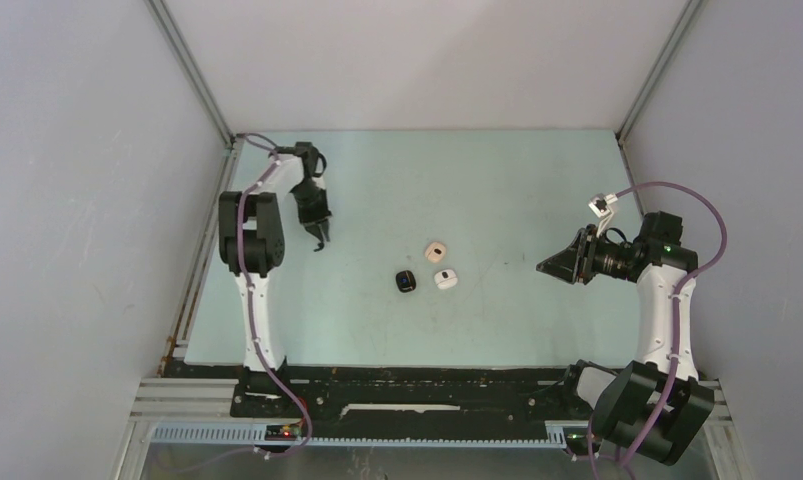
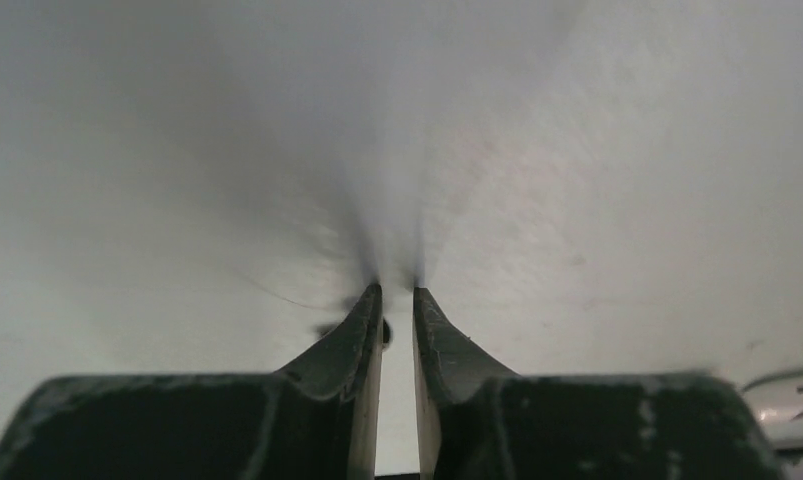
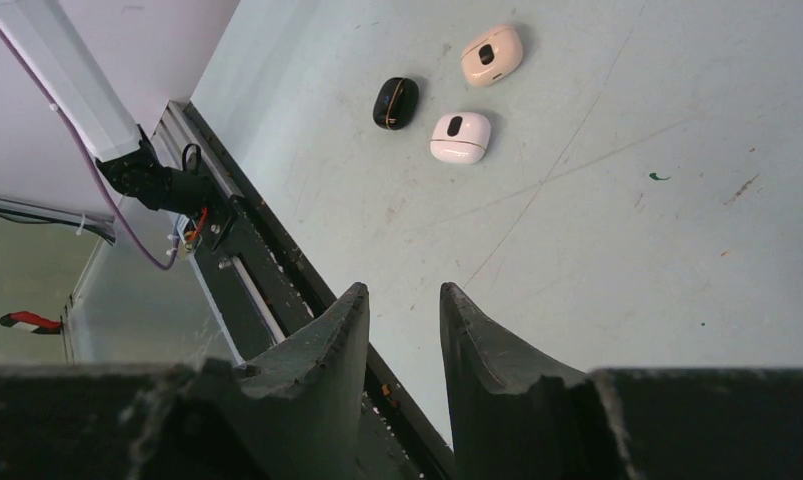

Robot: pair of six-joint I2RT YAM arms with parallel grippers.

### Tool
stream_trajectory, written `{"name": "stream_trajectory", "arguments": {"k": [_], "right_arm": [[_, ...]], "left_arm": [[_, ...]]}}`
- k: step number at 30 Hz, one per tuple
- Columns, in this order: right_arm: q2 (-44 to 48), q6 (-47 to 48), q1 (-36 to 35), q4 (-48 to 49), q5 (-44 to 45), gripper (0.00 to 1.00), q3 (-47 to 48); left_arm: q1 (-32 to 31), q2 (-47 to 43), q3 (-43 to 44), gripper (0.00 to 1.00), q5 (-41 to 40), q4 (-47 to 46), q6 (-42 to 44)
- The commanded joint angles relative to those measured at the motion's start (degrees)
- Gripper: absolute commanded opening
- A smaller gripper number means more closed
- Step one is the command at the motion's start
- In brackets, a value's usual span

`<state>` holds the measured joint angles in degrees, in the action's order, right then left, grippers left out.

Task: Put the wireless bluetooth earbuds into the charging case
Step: Move the earbud to the center of the board.

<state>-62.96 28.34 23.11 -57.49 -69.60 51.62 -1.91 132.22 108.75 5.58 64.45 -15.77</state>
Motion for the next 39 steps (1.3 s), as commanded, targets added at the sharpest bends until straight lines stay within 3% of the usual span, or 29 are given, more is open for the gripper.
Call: {"name": "stream_trajectory", "arguments": {"k": [1,7,11,17,21,28,39], "right_arm": [[1.11,1.27,0.35,-0.25,-0.45,0.35,2.26],[1.61,1.36,0.35,-0.31,-0.53,0.35,2.24],[1.15,1.58,0.35,-0.42,-0.62,0.35,2.18],[0.96,1.69,0.35,-0.59,-0.63,0.35,2.21],[1.26,1.76,0.35,-0.67,-0.54,0.35,2.18],[1.27,1.65,0.40,-0.60,-0.38,0.35,2.19],[0.66,1.62,0.44,-0.49,-0.36,0.35,2.22]], "left_arm": [[-7.88,-6.42,-8.83,0.19,7.28,-3.72,0.15],[-19.27,-10.63,-23.86,0.17,14.73,-15.04,-5.00],[-22.76,-13.56,-23.40,0.19,11.19,-17.39,-7.18],[-19.66,-21.58,-21.22,0.45,-10.92,-16.90,-6.44],[-15.91,-22.66,-22.42,0.59,-14.37,-17.70,-5.24],[-11.72,-20.60,-24.34,0.62,-16.27,-19.54,-5.03],[-9.11,-17.62,-24.19,0.61,-12.68,-17.76,-3.48]]}}
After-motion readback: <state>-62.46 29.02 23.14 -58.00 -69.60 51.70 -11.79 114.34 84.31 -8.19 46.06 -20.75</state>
